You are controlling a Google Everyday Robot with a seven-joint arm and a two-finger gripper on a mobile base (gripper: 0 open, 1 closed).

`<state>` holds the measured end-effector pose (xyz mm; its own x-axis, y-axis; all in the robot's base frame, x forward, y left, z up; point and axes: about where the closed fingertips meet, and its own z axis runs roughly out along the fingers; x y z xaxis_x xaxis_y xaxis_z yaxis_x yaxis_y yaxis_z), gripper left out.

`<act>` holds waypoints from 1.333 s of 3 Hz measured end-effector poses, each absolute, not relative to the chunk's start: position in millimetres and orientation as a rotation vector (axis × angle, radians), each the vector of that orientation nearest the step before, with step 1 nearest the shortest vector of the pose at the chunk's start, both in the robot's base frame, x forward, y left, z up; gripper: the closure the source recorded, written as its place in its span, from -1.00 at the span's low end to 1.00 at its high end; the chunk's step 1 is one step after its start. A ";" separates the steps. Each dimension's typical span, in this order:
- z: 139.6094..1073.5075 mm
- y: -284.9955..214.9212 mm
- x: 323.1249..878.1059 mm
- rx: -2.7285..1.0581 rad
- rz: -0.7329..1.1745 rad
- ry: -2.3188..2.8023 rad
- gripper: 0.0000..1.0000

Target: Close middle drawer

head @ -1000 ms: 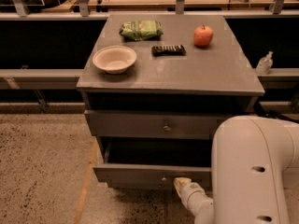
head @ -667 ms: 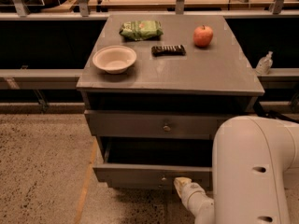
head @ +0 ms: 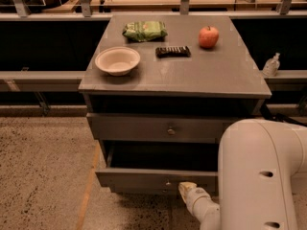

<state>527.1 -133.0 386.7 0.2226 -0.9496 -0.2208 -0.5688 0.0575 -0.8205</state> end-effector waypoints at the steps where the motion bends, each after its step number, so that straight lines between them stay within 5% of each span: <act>1: 386.7 -133.1 527.2 -1.620 -0.547 1.453 1.00; 4: 386.8 -133.1 527.3 -1.620 -0.547 1.453 1.00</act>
Offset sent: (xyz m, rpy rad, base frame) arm 0.2256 0.0007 0.0566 -0.2588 -0.3749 0.1185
